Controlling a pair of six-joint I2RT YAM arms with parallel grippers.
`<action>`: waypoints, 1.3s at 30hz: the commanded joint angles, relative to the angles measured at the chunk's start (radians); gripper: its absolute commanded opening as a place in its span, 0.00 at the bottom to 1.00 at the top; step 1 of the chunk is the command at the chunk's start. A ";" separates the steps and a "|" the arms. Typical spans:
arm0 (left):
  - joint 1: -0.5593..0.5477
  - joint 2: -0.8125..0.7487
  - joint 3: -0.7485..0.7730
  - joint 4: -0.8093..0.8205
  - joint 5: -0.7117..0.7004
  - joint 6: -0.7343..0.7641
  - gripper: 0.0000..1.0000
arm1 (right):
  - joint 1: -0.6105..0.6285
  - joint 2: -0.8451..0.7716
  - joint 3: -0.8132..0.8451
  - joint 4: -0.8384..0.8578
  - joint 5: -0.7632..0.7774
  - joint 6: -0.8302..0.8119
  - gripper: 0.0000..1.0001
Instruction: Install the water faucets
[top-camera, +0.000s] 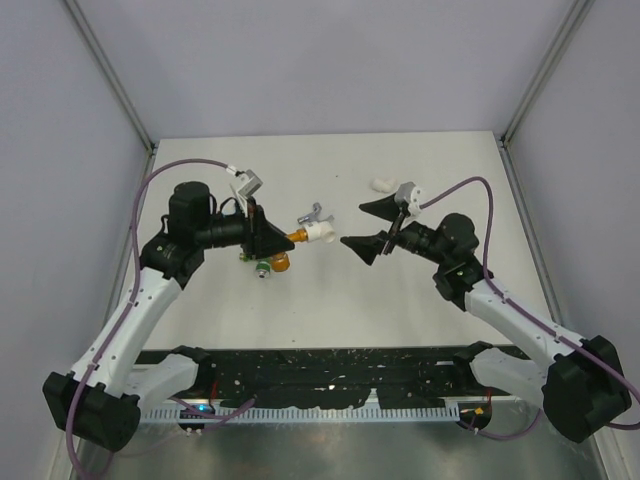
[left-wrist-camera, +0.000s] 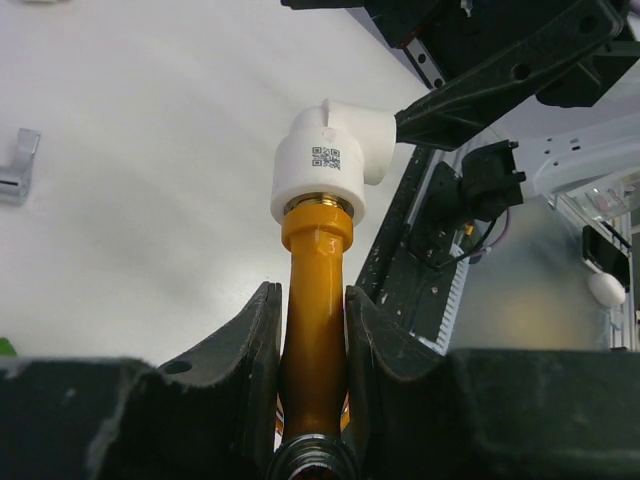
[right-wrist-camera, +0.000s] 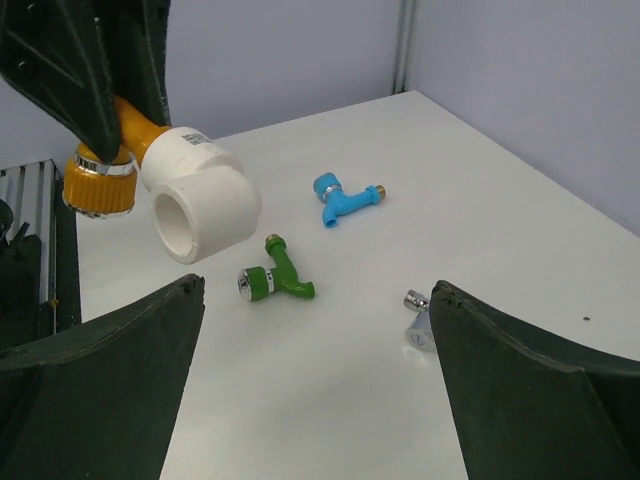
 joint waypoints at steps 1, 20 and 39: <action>0.005 0.019 0.079 -0.002 0.145 -0.062 0.00 | 0.026 -0.045 0.062 -0.007 -0.145 -0.178 0.98; -0.011 0.085 0.145 -0.018 0.374 -0.171 0.00 | 0.247 -0.033 0.235 -0.278 -0.177 -0.520 0.75; -0.089 -0.047 0.142 -0.139 0.051 0.236 0.00 | 0.251 0.047 0.345 -0.298 -0.142 -0.068 0.05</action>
